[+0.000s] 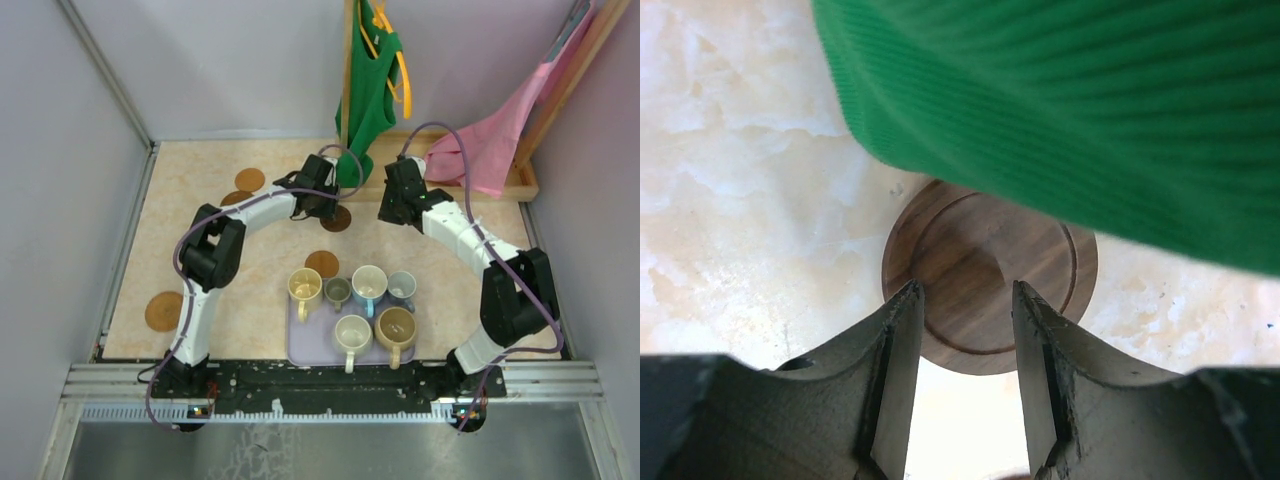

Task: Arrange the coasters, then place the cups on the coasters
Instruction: Move the coaster to the center of the board.

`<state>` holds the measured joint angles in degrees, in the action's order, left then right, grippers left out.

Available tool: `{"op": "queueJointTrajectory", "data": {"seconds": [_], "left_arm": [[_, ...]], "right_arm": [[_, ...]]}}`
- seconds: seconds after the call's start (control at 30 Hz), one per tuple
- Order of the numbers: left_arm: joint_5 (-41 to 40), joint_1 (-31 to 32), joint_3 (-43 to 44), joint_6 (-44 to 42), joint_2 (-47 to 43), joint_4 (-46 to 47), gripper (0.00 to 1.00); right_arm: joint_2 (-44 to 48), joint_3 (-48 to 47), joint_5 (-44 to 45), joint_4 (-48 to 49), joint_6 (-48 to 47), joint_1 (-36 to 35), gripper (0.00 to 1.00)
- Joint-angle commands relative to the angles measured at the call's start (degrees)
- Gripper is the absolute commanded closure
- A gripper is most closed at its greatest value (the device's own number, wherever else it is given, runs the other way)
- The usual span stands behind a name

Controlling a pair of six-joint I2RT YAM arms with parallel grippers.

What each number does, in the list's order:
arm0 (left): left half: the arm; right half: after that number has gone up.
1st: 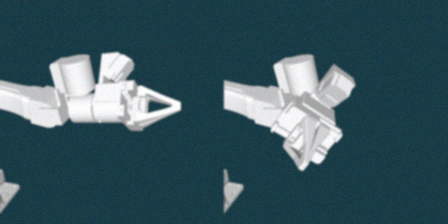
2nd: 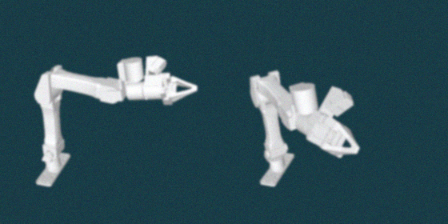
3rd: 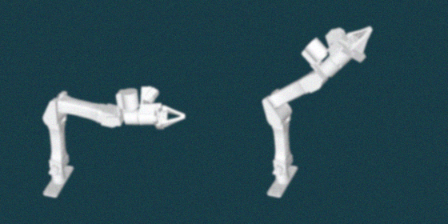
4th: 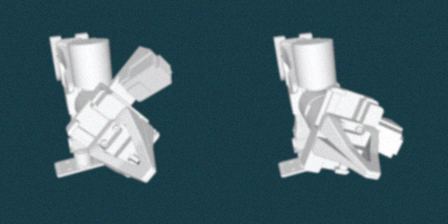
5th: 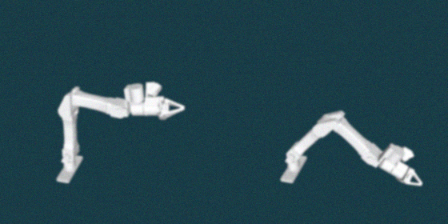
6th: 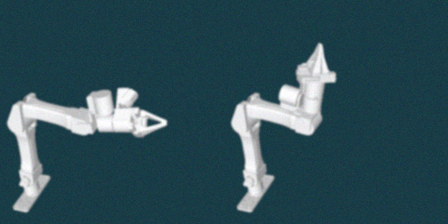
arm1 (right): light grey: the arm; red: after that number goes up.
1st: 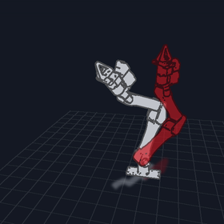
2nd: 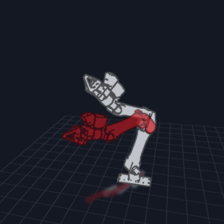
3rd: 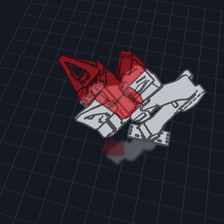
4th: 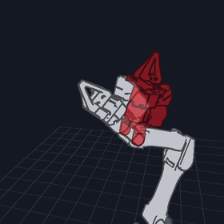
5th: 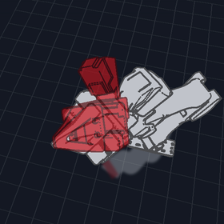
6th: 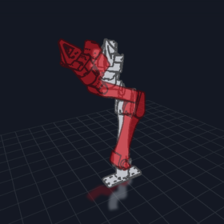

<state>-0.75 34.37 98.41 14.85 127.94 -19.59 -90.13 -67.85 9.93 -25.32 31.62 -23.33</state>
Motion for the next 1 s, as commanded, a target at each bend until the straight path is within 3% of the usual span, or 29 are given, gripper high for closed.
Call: {"op": "queueJointTrajectory", "data": {"seconds": [0.0,0.6,0.97], "left_arm": [[-5.8,-1.9,-4.2,2.6,0.0,-5.4,0.52],[-8.5,-10.6,-5.1,3.9,-1.8,-7.4,0.52],[-9.1,-10.8,-5.2,3.2,-2.6,-7.9,0.54]], "right_arm": [[2.5,0.2,-0.7,1.9,-0.3,0.5,0.82],[1.5,-0.7,-2.0,2.3,-0.7,0.5,0.82],[0.3,-1.6,-2.3,2.6,-0.7,0.5,0.82]]}}
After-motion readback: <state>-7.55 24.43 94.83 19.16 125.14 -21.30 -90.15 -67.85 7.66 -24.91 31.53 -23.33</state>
